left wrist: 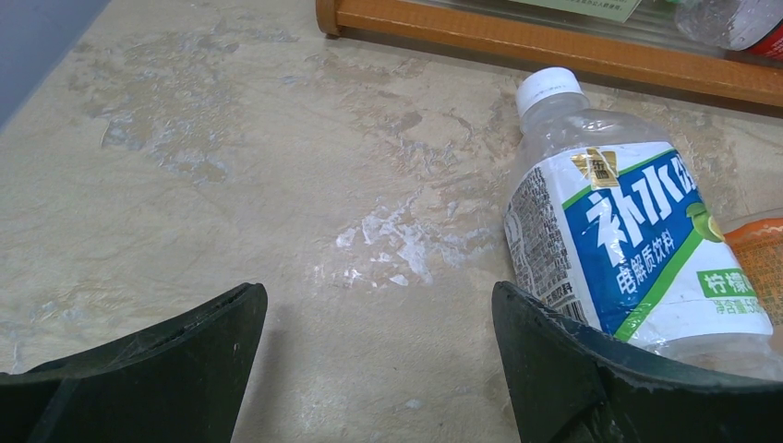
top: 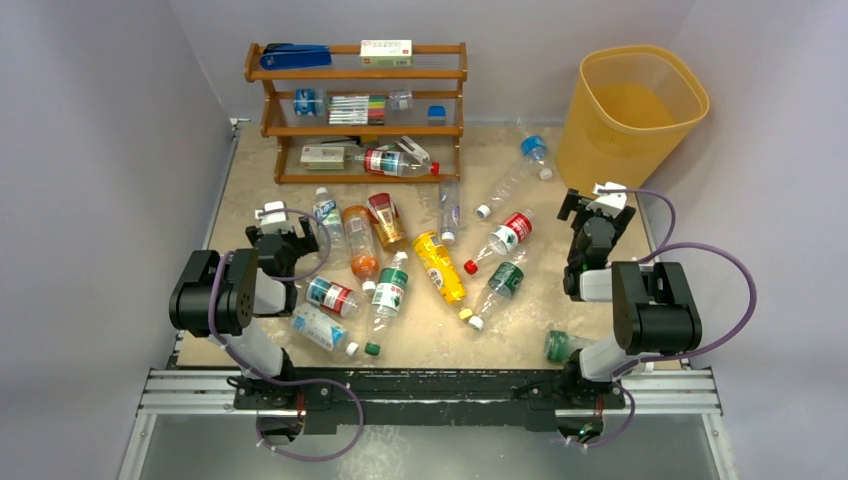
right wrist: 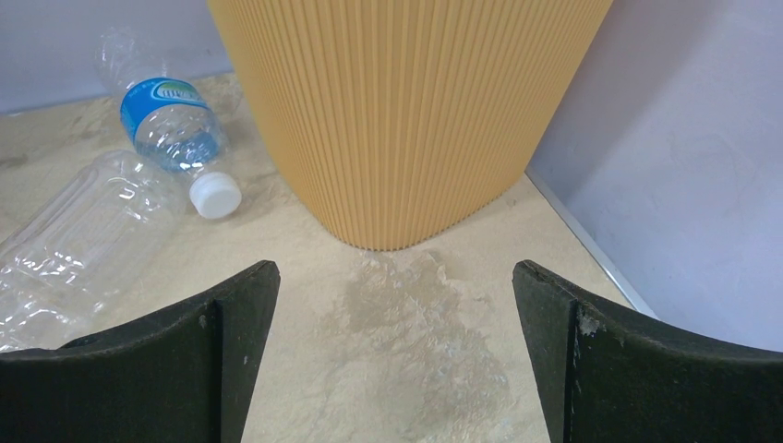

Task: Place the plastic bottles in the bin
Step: Pick up the plastic bottle at the center of the board.

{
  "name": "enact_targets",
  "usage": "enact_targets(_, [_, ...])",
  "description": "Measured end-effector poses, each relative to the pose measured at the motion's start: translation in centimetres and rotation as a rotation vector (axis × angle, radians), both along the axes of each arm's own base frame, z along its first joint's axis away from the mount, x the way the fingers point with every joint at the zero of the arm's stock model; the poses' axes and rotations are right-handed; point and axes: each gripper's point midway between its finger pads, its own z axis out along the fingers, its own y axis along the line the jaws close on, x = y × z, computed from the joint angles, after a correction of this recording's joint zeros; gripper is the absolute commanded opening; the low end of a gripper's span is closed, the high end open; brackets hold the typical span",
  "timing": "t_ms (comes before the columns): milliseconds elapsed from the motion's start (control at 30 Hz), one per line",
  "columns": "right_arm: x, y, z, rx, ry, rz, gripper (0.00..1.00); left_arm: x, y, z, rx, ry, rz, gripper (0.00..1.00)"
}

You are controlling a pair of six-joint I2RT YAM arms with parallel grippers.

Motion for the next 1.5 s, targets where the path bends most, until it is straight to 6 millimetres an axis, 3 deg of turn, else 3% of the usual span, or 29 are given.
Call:
enact_targets(133, [-0.2, -0.1, 0.7, -0.014, -0.003, -0.001, 1.00, -0.1, 0.0, 0.2, 0.000, 0.015, -0.001, 0.92])
enact_targets(233, [-0.6, 0.2, 3.0, -0.021, -0.043, 0.013, 1.00, 0.6, -0.1, 1.9, 0.001, 0.020, 0.002, 0.92])
enact_targets(400, [-1.8, 0.8, 8.3, -0.025, -0.150, 0.051, 1.00, 2.2, -1.7, 7.8, -0.007, -0.072, -0.029, 0.92])
enact_targets(533, [-2.7, 1.8, 11.6, -0.024, -0.199, 0.106, 1.00, 1.1, -2.4, 11.0, -0.053, -0.115, -0.043, 0.92])
enact_targets(700, [-3.1, 3.8, 15.4, -0.019, -0.188, 0.218, 1.00, 0.1, -3.5, 16.0, -0.109, -0.176, -0.086, 0.92])
enact_targets(833, [-3.9, 5.6, 19.7, 0.001, -0.203, 0.316, 1.00, -0.9, -4.6, 20.4, -0.153, -0.231, -0.138, 0.92])
enact_targets(1200, [-9.3, 9.3, 31.8, 0.117, -0.300, 0.496, 1.00, -1.8, -5.8, 30.5, -0.365, -0.258, -0.135, 0.92])
enact_targets(1267, [-10.4, 10.1, 33.5, 0.148, -0.300, 0.536, 1.00, -1.9, -6.3, 31.5, -0.412, -0.254, -0.146, 0.92])
enact_targets(1333, [-11.1, 10.5, 33.8, 0.215, -0.279, 0.542, 1.00, -2.0, -6.9, 31.4, -0.458, -0.227, -0.158, 0.92])
enact_targets(1500, [-12.1, 11.9, 31.4, 0.352, -0.183, 0.591, 1.00, -2.6, -8.3, 28.4, -0.573, -0.082, -0.169, 0.92])
